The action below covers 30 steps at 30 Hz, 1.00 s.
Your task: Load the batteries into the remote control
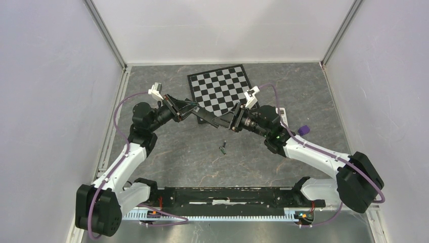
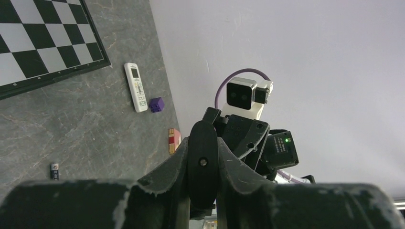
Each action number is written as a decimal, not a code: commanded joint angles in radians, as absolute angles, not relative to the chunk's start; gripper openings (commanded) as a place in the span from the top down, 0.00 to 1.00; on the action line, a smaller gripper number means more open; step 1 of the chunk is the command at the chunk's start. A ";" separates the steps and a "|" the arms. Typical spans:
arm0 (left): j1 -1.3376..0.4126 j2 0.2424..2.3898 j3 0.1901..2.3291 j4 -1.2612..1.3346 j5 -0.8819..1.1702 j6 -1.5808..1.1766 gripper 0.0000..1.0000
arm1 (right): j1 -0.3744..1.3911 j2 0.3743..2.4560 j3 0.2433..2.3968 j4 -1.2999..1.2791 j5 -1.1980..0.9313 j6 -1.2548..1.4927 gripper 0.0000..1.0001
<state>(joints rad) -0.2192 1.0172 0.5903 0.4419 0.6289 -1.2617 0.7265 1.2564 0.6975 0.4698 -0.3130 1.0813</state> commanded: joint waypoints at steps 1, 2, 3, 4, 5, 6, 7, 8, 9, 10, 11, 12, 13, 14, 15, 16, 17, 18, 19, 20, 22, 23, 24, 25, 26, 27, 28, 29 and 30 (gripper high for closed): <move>-0.216 1.015 0.610 0.475 0.618 -1.209 0.98 | 0.732 1.239 0.736 0.397 -0.298 1.048 0.45; -0.216 1.015 0.609 0.475 0.617 -1.205 0.98 | 0.731 1.242 0.739 0.391 -0.301 1.049 0.46; -0.215 1.015 0.607 0.475 0.615 -1.199 0.98 | 0.732 1.243 0.741 0.386 -0.303 1.051 0.47; -0.215 1.013 0.606 0.475 0.615 -1.197 0.98 | 0.732 1.244 0.741 0.382 -0.305 1.054 0.48; -0.216 1.014 0.604 0.475 0.615 -1.193 0.98 | 0.732 1.244 0.742 0.380 -0.306 1.055 0.51; -0.216 1.013 0.602 0.475 0.615 -1.187 0.98 | 0.731 1.244 0.745 0.375 -0.307 1.057 0.53; -0.215 1.013 0.601 0.476 0.611 -1.184 0.98 | 0.732 1.244 0.748 0.371 -0.308 1.057 0.56; -0.215 1.012 0.599 0.473 0.608 -1.177 0.98 | 0.731 1.246 0.752 0.366 -0.310 1.058 0.59; -0.216 1.011 0.598 0.467 0.603 -1.165 0.98 | 0.732 1.246 0.754 0.360 -0.309 1.057 0.62; -0.216 1.008 0.597 0.460 0.596 -1.155 0.98 | 0.731 1.246 0.756 0.358 -0.310 1.059 0.65; -0.216 1.009 0.597 0.452 0.590 -1.144 0.98 | 0.732 1.247 0.756 0.355 -0.311 1.063 0.67; -0.217 1.009 0.598 0.441 0.584 -1.132 0.98 | 0.732 1.249 0.756 0.354 -0.311 1.064 0.70; -0.216 1.007 0.597 0.427 0.577 -1.115 0.98 | 0.732 1.250 0.758 0.351 -0.313 1.066 0.72; -0.216 1.005 0.597 0.411 0.565 -1.097 0.98 | 0.732 1.252 0.758 0.350 -0.314 1.067 0.73; -0.216 1.001 0.597 0.391 0.554 -1.080 0.98 | 0.732 1.254 0.758 0.350 -0.314 1.068 0.74; -0.216 0.995 0.598 0.376 0.546 -1.059 0.98 | 0.732 1.254 0.758 0.350 -0.314 1.069 0.74; -0.216 0.989 0.599 0.359 0.537 -1.044 0.98 | 0.732 1.257 0.758 0.348 -0.315 1.071 0.75; -0.216 0.985 0.599 0.347 0.533 -1.028 0.98 | 0.732 1.257 0.758 0.348 -0.315 1.072 0.75; -0.216 0.979 0.599 0.339 0.529 -1.019 0.98 | 0.732 1.259 0.758 0.348 -0.315 1.073 0.75; -0.216 0.977 0.600 0.334 0.527 -1.006 0.98 | 0.732 1.262 0.757 0.349 -0.316 1.075 0.75; -0.216 0.973 0.597 0.325 0.527 -0.989 0.98 | 0.732 1.269 0.761 0.351 -0.318 1.076 0.75; -0.216 0.972 0.598 0.325 0.530 -0.981 0.98 | 0.732 1.274 0.762 0.350 -0.321 1.077 0.74; -0.216 0.972 0.597 0.325 0.533 -0.977 0.98 | 0.732 1.276 0.762 0.350 -0.323 1.078 0.74; -0.216 0.972 0.596 0.325 0.537 -0.973 0.98 | 0.732 1.281 0.762 0.350 -0.326 1.081 0.73; -0.217 0.971 0.597 0.325 0.545 -0.968 0.98 | 0.732 1.285 0.762 0.350 -0.327 1.083 0.72; -0.218 0.972 0.598 0.325 0.551 -0.964 0.98 | 0.732 1.287 0.762 0.350 -0.331 1.085 0.71; -0.218 0.972 0.597 0.325 0.556 -0.962 0.98 | 0.732 1.290 0.762 0.351 -0.331 1.086 0.71; -0.218 0.974 0.598 0.325 0.559 -0.960 0.98 | 0.732 1.293 0.762 0.352 -0.333 1.088 0.70; -0.218 0.974 0.596 0.325 0.561 -0.959 0.98 | 0.732 1.293 0.763 0.351 -0.334 1.089 0.69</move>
